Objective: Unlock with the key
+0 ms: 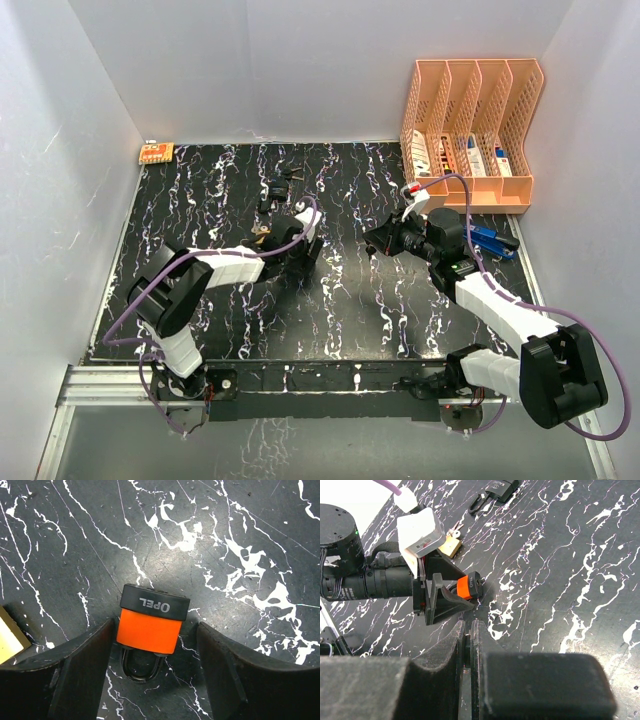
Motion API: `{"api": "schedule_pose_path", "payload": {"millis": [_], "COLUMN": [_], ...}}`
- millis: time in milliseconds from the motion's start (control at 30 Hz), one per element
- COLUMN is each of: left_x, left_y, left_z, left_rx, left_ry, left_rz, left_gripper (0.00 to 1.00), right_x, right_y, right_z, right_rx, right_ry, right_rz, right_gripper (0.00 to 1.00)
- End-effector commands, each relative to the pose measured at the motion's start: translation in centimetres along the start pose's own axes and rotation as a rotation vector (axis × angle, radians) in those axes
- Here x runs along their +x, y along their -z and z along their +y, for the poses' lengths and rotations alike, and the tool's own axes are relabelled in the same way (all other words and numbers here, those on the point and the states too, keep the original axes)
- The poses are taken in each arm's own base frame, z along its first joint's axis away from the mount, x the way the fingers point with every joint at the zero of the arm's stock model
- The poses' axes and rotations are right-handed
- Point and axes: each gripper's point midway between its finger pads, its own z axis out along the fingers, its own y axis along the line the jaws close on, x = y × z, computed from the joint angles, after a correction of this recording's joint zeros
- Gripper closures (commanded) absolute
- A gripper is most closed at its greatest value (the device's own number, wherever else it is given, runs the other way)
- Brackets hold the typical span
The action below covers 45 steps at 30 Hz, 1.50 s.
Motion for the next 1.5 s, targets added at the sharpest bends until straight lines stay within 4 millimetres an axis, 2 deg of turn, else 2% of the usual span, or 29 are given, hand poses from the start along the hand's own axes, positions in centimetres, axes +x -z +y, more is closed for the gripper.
{"api": "schedule_pose_path", "payload": {"millis": [0, 367, 467, 567, 667, 833, 967, 1100, 1300, 1467], "left_x": [-0.2, 0.5, 0.8, 0.9, -0.2, -4.2, -8.0, -10.5, -11.0, -10.1], "left_y": [-0.2, -0.6, -0.7, -0.7, -0.5, 1.1, 3.8, 6.7, 8.8, 9.7], "left_z": [-0.6, -0.8, -0.9, -1.0, -1.1, -1.8, -2.5, -3.4, -4.6, -5.7], "left_rx": [0.057, 0.081, 0.085, 0.091, 0.098, 0.141, 0.18, 0.237, 0.306, 0.37], "left_ry": [0.015, 0.007, 0.007, 0.005, 0.005, -0.024, -0.059, -0.106, -0.163, -0.186], "left_rz": [-0.006, 0.023, 0.032, 0.035, 0.006, -0.134, -0.305, -0.476, -0.629, -0.717], "left_gripper": [0.37, 0.56, 0.72, 1.0, 1.0, 1.0, 1.0, 1.0, 1.0, 1.0], "right_x": [-3.8, -3.8, -3.8, -3.8, -3.2, -2.2, -2.0, -2.3, -2.6, -2.9], "right_y": [0.2, 0.3, 0.4, 0.4, 0.1, -0.4, -0.5, -0.5, -0.3, -0.2], "right_z": [1.2, 1.3, 1.4, 1.5, 1.6, 1.8, 1.8, 2.0, 2.6, 2.9], "right_rx": [-0.029, -0.028, -0.031, -0.036, -0.055, -0.088, -0.09, -0.095, -0.114, -0.127], "right_ry": [0.061, 0.063, 0.062, 0.059, 0.045, 0.016, 0.005, -0.017, -0.073, -0.102], "right_rz": [-0.099, -0.097, -0.097, -0.094, -0.071, -0.027, -0.023, -0.03, -0.059, -0.078], "right_gripper": [1.0, 1.0, 1.0, 1.0, 1.0, 1.0, 1.0, 1.0, 1.0, 1.0]}}
